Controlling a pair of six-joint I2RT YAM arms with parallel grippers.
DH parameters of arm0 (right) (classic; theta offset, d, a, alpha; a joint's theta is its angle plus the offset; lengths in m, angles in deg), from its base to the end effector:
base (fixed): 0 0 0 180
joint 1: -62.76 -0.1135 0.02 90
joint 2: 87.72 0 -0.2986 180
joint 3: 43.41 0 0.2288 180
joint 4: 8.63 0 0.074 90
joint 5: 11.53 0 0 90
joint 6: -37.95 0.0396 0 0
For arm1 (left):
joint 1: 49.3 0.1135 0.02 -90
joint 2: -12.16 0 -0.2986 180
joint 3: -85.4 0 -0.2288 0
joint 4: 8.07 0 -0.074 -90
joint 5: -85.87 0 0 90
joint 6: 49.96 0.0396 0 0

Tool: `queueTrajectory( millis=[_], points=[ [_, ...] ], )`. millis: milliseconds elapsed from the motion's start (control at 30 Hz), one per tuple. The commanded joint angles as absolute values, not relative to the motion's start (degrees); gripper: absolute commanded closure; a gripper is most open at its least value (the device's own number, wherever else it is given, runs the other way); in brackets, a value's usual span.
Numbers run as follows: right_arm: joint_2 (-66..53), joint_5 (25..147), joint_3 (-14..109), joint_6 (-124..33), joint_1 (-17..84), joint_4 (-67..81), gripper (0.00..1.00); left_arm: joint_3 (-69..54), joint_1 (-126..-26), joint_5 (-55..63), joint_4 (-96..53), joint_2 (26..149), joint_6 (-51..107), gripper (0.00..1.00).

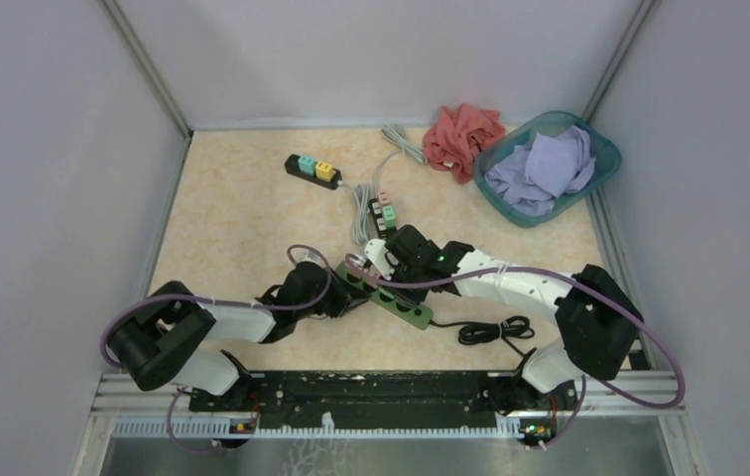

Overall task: Insert the plug
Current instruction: Insert the plug into the socket.

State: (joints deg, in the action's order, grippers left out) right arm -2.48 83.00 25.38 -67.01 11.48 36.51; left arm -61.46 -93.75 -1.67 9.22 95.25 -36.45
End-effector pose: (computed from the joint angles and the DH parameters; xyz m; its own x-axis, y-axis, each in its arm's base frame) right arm 0.1656 0.2116 0.2465 -0.3247 -0.8164 -0.4776 -0.9161 0.3970 -0.0557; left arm 0.1608 -0.1601 0.1735 -0.7954 -0.5806 -0.1742 -0.2051 0.5282 -0.8240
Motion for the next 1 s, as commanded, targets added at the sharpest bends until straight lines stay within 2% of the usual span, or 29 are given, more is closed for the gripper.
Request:
queueTrajectory(
  millis=[0,267,533,767,967],
  points=[
    [0.6,84.2,22.1,-68.9,9.2,32.3,1.0,-64.1,-92.1,-3.6,7.0,90.7,-36.0,0.77],
    [4.2,81.8,28.5,-67.7,9.1,24.0,1.0,-63.8,-90.8,-10.8,-4.7,77.7,-32.3,0.73],
    [8.4,79.2,33.6,-66.3,9.1,18.5,1.0,-64.6,-90.8,-13.9,-12.5,69.0,-31.7,0.57],
    [4.5,79.4,29.7,-66.2,9.1,15.5,1.0,-62.8,-90.8,-7.9,-9.9,74.0,-30.8,0.53],
    [-0.1,82.3,20.6,-67.1,11.9,14.9,1.0,-62.0,-91.3,-2.6,-3.4,81.6,-32.0,0.54]
  ],
)
